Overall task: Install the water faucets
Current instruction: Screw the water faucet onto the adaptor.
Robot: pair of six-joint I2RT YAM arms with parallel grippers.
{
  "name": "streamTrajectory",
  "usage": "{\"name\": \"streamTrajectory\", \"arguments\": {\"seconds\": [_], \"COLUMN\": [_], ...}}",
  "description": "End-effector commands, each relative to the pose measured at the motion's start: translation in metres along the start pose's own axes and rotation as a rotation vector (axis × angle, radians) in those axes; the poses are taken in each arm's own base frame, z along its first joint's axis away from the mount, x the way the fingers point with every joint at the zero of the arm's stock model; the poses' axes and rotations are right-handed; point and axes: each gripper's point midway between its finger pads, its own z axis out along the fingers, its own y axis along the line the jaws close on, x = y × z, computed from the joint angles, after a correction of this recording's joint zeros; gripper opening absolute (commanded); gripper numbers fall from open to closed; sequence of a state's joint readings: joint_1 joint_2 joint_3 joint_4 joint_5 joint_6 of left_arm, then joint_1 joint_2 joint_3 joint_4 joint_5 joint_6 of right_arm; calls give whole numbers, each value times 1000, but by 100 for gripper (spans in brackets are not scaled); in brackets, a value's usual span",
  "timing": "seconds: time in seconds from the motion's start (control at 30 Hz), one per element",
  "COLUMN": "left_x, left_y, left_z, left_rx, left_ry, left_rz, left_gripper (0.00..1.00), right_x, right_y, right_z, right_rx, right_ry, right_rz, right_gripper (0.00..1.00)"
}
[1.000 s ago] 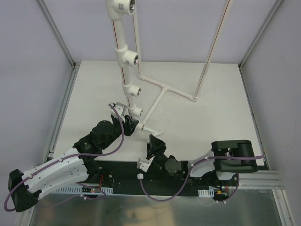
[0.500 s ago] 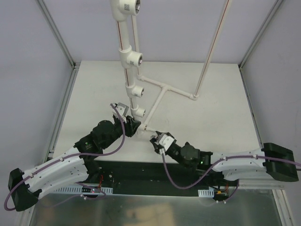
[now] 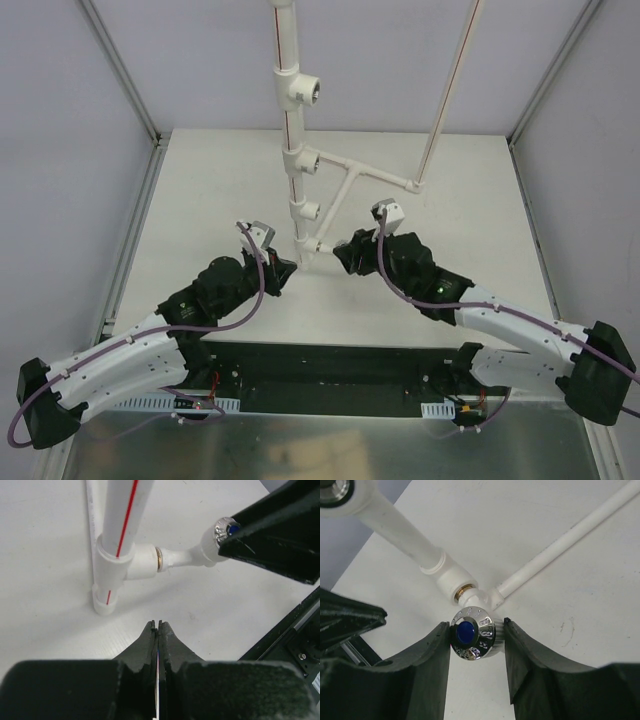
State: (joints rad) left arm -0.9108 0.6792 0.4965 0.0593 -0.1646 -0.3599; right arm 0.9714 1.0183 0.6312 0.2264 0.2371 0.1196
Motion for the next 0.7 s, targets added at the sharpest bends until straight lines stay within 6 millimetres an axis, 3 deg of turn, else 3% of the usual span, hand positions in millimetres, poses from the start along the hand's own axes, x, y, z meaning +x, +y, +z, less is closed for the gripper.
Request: {"name": "streamTrajectory", "arguments": {"seconds": [0.0, 0.23, 0.47, 0.67], "left_x": [-10, -9, -8, -9], "left_y": [-9, -8, -8, -5], "left_z": [-5, -5, -5, -7], "left_rx": [36, 30, 28, 16], "left_ry": [-28, -28, -25, -32], "left_rz": [-25, -24, -29, -29], "left_gripper": [0, 0, 0, 0], "right_x": [30, 49, 83, 124], "right_y": [-33, -35, -60, -83], "right_z": [9, 17, 30, 31], "right_rx": [149, 94, 182, 298], "right_ry": [179, 311, 430, 546], "right_rz": [181, 387, 510, 566], "right_gripper": [0, 0, 0, 16]}}
